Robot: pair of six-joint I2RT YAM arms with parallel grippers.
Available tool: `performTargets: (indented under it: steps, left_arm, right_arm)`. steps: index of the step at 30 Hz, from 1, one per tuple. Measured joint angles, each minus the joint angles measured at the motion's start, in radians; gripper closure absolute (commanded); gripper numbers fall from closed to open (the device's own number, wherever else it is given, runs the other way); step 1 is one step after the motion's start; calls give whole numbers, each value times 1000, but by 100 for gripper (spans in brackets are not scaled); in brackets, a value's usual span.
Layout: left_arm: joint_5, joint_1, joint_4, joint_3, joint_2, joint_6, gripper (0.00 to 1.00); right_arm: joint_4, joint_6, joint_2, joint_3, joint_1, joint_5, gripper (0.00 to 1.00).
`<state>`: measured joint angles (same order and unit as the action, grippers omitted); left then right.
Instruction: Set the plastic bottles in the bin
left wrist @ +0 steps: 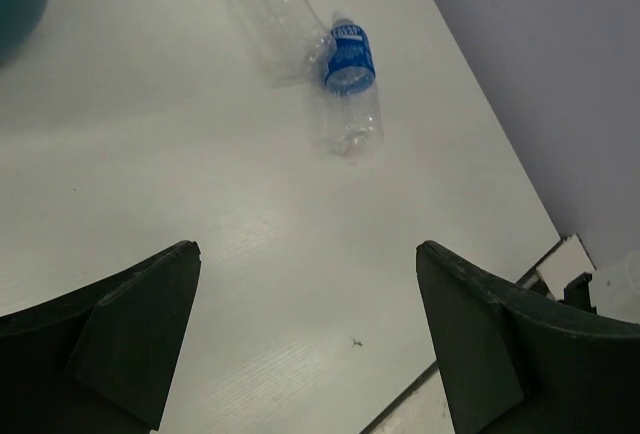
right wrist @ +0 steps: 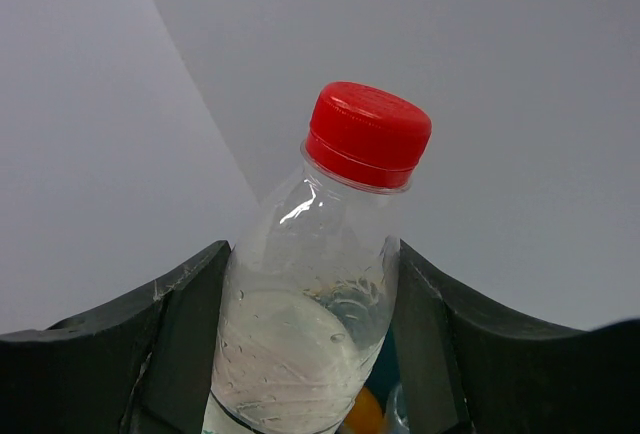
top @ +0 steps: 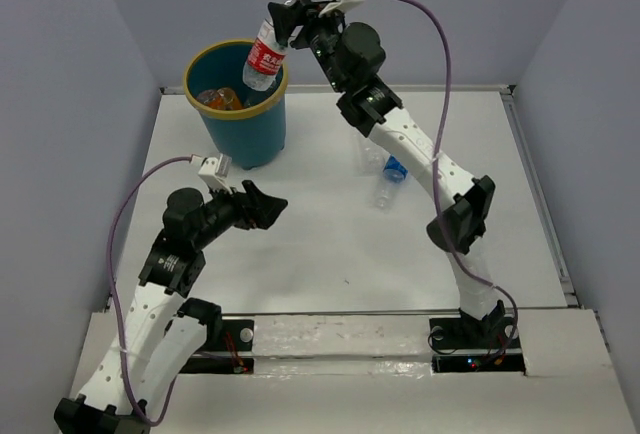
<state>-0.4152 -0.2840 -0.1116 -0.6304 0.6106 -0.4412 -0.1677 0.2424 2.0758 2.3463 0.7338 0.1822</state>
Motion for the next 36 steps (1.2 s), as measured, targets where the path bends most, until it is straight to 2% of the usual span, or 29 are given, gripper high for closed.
performTargets:
  steps: [3, 8, 9, 10, 12, 13, 18, 22, 28, 33, 34, 36]
  left_arm:
    - [-3, -47, -5, 42, -5, -1, 1]
    - [0, -101, -3, 48, 5, -1, 1]
    - [1, -110, -1, 48, 4, -1, 1]
    - [2, -118, -1, 48, 4, -1, 1]
    - [6, -129, -1, 48, 4, 0, 1]
    - [8, -131, -2, 48, 4, 0, 1]
    - [24, -134, -2, 48, 5, 2, 1]
    - [31, -112, -2, 48, 20, 2, 1]
    - [51, -80, 6, 48, 69, -12, 1]
    - [75, -115, 79, 44, 162, -69, 1]
    - [87, -134, 92, 37, 189, -80, 1]
    - [138, -204, 100, 7, 265, -104, 1]
  right_arm:
    - [-37, -37, 139, 121, 15, 26, 60]
    - [-184, -138, 306, 184, 42, 66, 60]
    - [-203, -153, 331, 196, 44, 69, 57]
    - [-231, -179, 369, 216, 47, 71, 46]
    - [-268, -217, 422, 245, 49, 67, 31]
    - [-277, -233, 440, 246, 50, 62, 19]
    - [-283, -280, 465, 228, 50, 16, 1]
    - [-267, -289, 398, 157, 49, -24, 1]
    - [-249, -270, 116, -180, 42, -43, 8]
    - [-292, -160, -291, -697, -17, -55, 23]
    - [-288, -140, -375, -809, -41, -48, 31]
    - [-280, -88, -498, -969, -106, -23, 34]
